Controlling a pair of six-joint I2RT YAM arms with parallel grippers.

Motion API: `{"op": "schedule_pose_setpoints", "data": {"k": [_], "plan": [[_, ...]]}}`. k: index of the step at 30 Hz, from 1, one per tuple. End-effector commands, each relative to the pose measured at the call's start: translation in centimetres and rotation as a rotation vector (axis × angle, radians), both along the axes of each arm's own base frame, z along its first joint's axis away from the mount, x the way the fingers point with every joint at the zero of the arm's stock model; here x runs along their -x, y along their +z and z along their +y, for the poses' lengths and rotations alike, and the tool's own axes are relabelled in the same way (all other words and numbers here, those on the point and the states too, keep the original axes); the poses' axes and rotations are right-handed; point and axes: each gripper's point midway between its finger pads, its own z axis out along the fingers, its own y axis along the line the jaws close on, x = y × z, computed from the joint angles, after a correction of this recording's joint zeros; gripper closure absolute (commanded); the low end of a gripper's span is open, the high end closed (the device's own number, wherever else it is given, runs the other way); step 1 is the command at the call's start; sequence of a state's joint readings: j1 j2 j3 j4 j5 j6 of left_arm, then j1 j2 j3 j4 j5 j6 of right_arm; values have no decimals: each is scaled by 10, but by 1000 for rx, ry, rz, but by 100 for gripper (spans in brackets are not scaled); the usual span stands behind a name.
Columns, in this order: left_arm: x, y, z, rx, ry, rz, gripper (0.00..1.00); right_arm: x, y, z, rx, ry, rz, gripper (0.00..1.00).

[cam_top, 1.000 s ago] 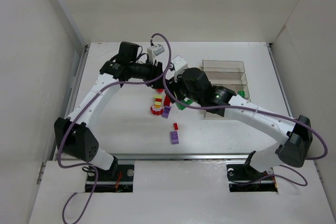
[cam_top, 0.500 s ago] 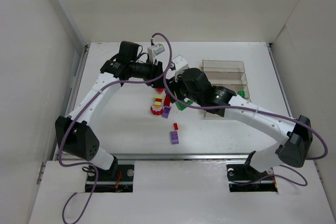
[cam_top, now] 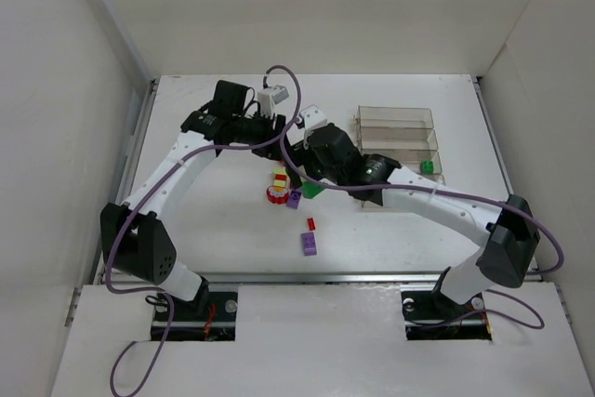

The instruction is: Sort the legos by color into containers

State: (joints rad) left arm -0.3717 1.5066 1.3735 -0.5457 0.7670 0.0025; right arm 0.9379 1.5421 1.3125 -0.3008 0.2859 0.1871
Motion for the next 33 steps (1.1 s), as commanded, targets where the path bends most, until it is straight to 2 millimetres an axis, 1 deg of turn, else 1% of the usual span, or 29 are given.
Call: {"op": "schedule_pose_setpoints", "data": {"k": [1, 3, 4, 7, 8, 10, 11, 12, 13, 14, 15, 17, 18, 19, 20, 22, 23, 24, 25, 26, 28, 29, 30, 31, 32, 33], "plan": [[-2, 6, 4, -5, 3, -45, 100, 8, 10, 1, -44, 0, -26, 0], [-4, 6, 7, -5, 13, -45, 100, 11, 1, -3, -28, 0, -15, 0], [-5, 7, 9, 1, 16, -43, 100, 14, -10, -4, -19, 13, 1, 0], [-3, 8, 7, 9, 7, -40, 100, 20, -16, 4, -43, 58, 15, 5], [-2, 9, 7, 16, 1, -38, 100, 21, -20, 3, -36, 58, 21, 7], [1, 13, 5, 31, -5, -35, 100, 19, -18, 4, -47, 59, 13, 12], [3, 15, 4, 40, -13, -32, 100, 18, -20, 6, -47, 59, 13, 12], [4, 15, 4, 46, -20, -30, 100, 17, -18, 8, -56, 59, 6, 12], [5, 12, 4, 43, -20, -21, 100, 17, -14, 10, -59, 71, -1, 12], [6, 15, 4, 46, -20, -29, 100, 16, -11, 15, -71, 80, -4, 12], [6, 15, 4, 46, -20, -30, 100, 15, -11, 14, -65, 84, -9, 12], [8, 13, 4, 49, -26, -19, 100, 14, -8, 19, -76, 92, -12, 17], [8, 13, 4, 49, -26, -19, 100, 13, -12, 20, -69, 92, -7, 21], [11, 14, 2, 62, -40, -14, 100, 12, -12, 22, -69, 92, -7, 28], [12, 15, 1, 71, -48, -11, 100, 11, -10, 23, -76, 92, -12, 31], [12, 22, 1, 92, -50, -6, 100, 9, -20, 23, -57, 84, -3, 36], [12, 22, 1, 92, -50, -6, 100, 9, -20, 23, -57, 84, -3, 46], [12, 22, 1, 92, -50, -6, 100, 9, -20, 23, -57, 84, -3, 52], [12, 22, 1, 92, -50, -6, 100, 9, -24, 24, -49, 84, 3, 59], [11, 25, 4, 95, -42, -15, 100, 9, -24, 24, -49, 84, 3, 73], [8, 25, 8, 95, -29, -16, 100, 9, -24, 21, -54, 69, 4, 86], [5, 23, 10, 80, -14, -21, 100, 10, -25, 18, -55, 57, 7, 97], [1, 25, 13, 77, 3, -33, 100, 11, -29, 16, -48, 57, 13, 100], [-4, 29, 17, 77, 26, -39, 100, 12, -36, 10, -31, 43, 16, 100], [-8, 28, 17, 70, 32, -40, 100, 15, -38, 7, -35, 38, 24, 100], [-15, 31, 23, 64, 59, -54, 100, 17, -45, 4, -21, 37, 34, 100]]}}
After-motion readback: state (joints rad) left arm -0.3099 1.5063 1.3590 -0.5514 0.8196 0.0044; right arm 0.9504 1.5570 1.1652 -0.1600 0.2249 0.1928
